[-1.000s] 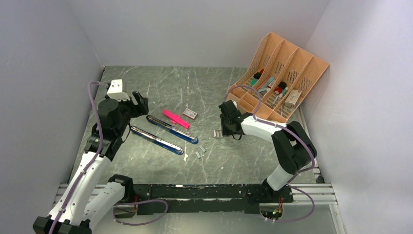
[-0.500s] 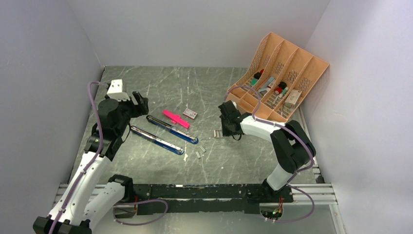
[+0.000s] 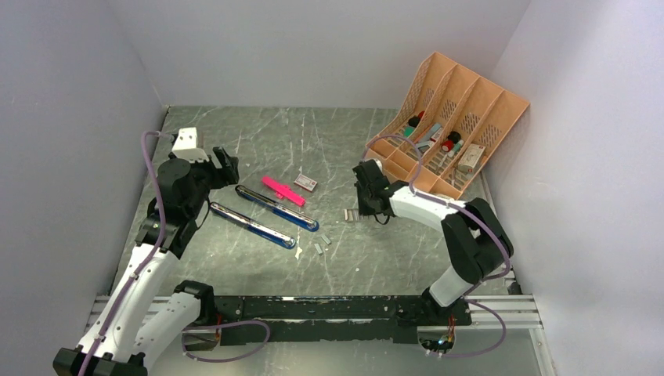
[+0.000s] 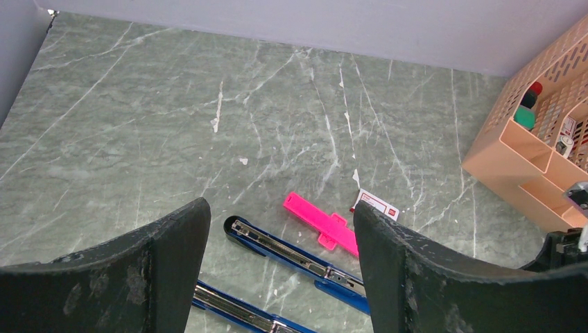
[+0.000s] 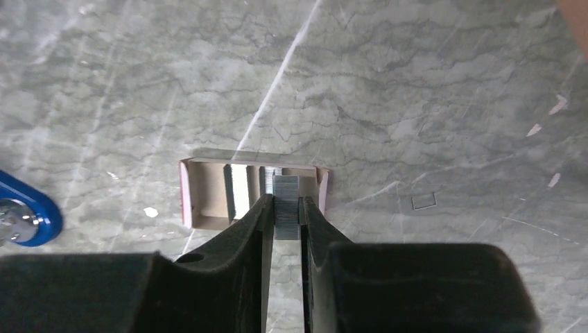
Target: Load the staples into the stapler
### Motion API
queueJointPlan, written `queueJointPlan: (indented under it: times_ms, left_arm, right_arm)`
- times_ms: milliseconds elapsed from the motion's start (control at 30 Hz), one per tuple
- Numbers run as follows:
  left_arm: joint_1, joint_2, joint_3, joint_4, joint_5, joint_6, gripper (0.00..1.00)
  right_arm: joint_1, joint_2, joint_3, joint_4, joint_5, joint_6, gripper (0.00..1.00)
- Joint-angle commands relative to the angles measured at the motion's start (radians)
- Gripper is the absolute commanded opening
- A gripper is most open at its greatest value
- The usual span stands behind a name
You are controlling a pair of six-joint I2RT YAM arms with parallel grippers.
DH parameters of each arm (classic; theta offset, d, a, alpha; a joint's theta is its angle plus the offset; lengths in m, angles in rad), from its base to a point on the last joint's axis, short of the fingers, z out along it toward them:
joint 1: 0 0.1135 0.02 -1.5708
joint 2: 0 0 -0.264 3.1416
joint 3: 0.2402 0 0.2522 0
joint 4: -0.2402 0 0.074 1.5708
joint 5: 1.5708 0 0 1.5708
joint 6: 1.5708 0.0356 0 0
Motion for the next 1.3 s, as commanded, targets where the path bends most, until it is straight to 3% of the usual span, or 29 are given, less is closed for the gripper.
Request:
queueJointPlan:
  times_ms: [0,200,367,667,1000,1267]
  left_arm:
    - [0.01,-0.009,0.004,0.029,0.019,0.007,0.8]
    - [0.01,-0.009,0.004,0.03,0.021,0.007,0.8]
    - [0.01,-0.009,0.005,0.029,0.021,0.007,0.8]
    - [0.01,-0.009,0.004,0.029,0.022,0.006,0.8]
    - [0.01,-0.013,0.004,0.028,0.022,0.006,0.8]
    - [0.01,-0.015,0.003,0.027,0.021,0.007,0.8]
  right_arm:
    - [-0.004,-0.076,-0.008,0.031,0.002,-0.019,0.19]
    - [0.013,-0.127,-0.024,0.077,-0.088,-0.072,0.18]
    - [0.097,-0.133,-0.014,0.115,-0.177,-0.156,0.17]
    - [0.257,-0.009,0.048,0.078,-0.153,-0.232,0.17]
    - [0.288,0.073,0.081,0.042,-0.131,-0.246,0.21]
    - [0.298,0.101,0.098,0.018,-0.103,-0.242,0.3]
